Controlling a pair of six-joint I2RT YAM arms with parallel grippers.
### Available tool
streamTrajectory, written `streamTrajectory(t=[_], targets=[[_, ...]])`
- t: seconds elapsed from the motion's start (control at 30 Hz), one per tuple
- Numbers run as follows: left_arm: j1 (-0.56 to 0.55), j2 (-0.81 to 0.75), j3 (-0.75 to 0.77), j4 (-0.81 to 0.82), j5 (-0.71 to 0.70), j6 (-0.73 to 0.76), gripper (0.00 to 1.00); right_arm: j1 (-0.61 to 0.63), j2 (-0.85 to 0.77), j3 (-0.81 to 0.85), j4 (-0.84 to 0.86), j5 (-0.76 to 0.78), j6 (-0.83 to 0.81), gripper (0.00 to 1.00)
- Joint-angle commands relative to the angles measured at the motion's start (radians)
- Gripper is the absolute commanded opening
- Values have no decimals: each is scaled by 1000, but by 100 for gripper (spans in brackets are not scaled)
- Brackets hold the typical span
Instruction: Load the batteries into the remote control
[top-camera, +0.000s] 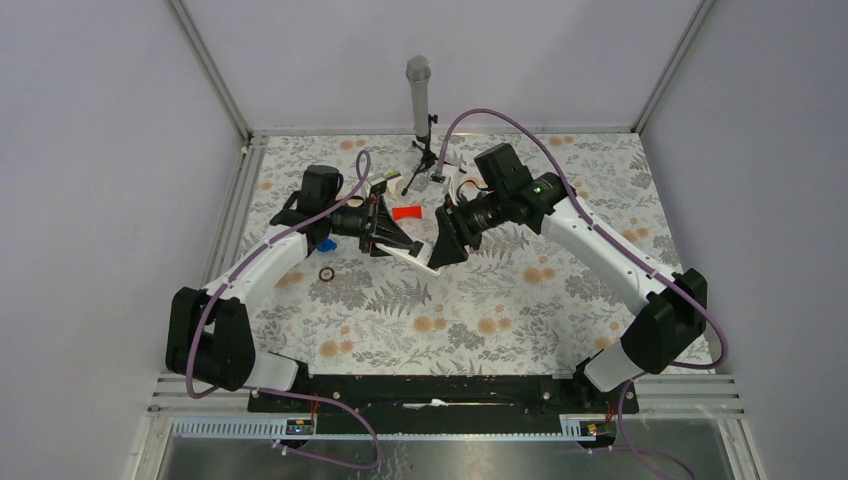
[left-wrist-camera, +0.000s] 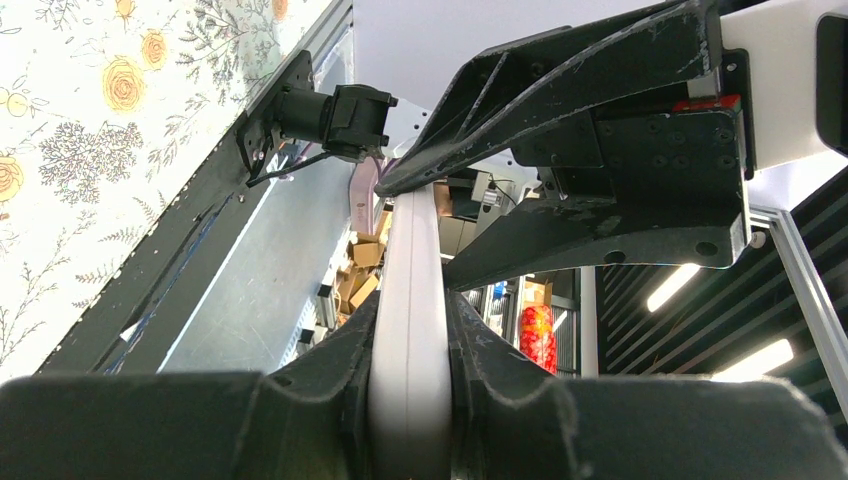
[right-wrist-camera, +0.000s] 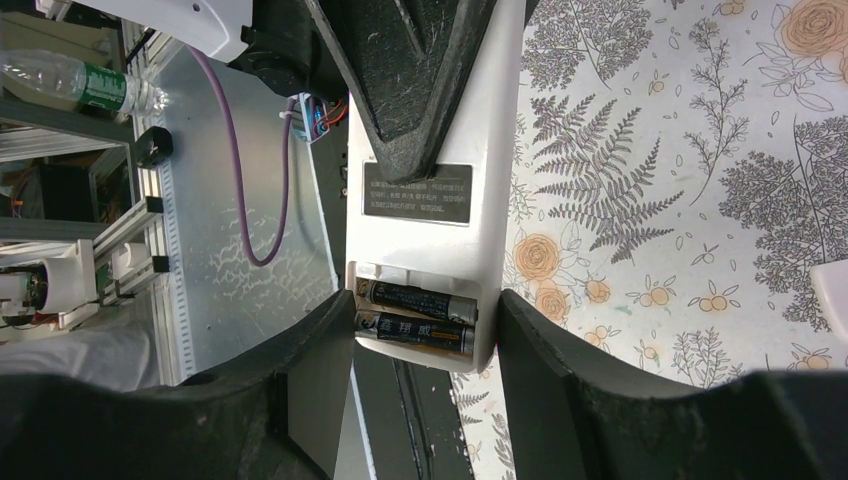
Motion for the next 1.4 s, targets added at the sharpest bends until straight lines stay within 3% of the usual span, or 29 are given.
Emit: streamTrajectory(t=[0.0, 0.33, 0.77, 1.37], targets=[[-2, -36, 40, 30, 12, 7, 0, 18, -47, -25, 34, -38, -18, 56], [-2, -49, 41, 28, 27, -51, 0, 18, -95, -108, 123, -31, -55, 51], [-7, -65, 51, 30, 40, -90, 0, 18, -112, -201, 246, 135, -51, 56], [-3, -60, 56, 27, 37, -53, 0, 16, -130, -175, 235, 56, -31, 85]])
